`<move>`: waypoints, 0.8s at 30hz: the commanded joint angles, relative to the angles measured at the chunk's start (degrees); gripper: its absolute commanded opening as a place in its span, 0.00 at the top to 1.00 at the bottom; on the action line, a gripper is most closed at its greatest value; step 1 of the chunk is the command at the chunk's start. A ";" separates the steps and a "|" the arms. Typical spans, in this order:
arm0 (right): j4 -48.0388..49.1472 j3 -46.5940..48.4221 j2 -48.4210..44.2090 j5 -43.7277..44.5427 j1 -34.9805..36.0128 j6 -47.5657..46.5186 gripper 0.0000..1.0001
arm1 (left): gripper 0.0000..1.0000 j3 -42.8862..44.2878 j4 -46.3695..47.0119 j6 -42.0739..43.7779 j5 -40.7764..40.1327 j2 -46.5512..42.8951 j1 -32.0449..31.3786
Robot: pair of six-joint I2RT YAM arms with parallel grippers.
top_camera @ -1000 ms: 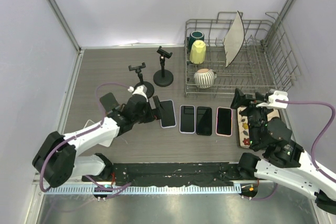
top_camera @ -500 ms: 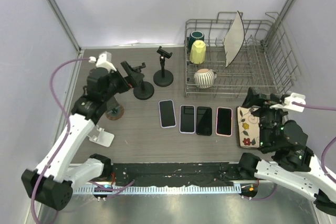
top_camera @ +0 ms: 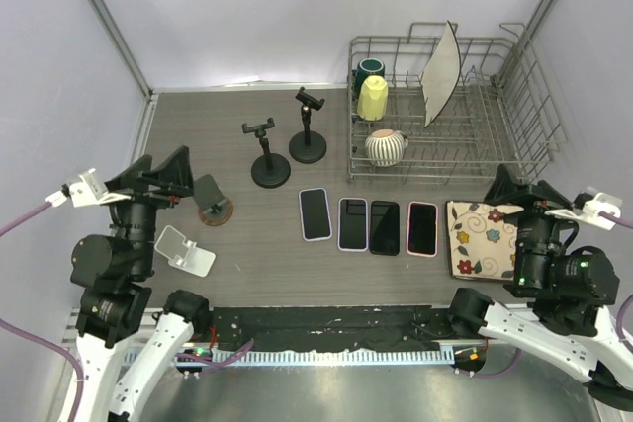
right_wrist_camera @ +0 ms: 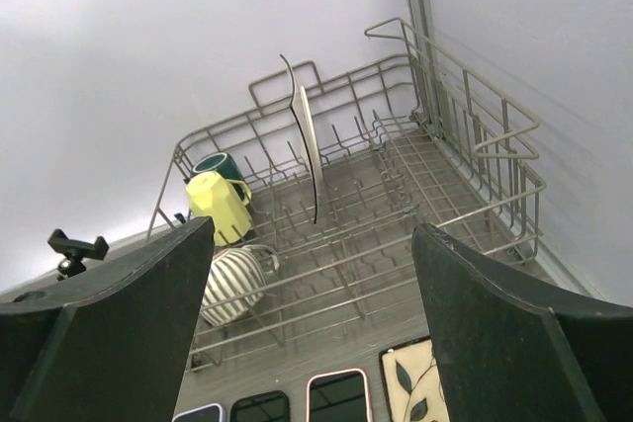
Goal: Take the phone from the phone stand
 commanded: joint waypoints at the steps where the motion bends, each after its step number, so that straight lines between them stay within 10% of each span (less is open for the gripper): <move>1: 11.01 -5.73 0.36 0.28 0.02 -7.41 0.14 | 0.00 -3.18 4.12 3.89 -7.32 -4.07 0.24; 24: 19.56 -11.82 3.61 -0.95 -0.25 -13.30 0.14 | 0.00 -16.90 11.77 5.21 -0.92 -13.76 10.87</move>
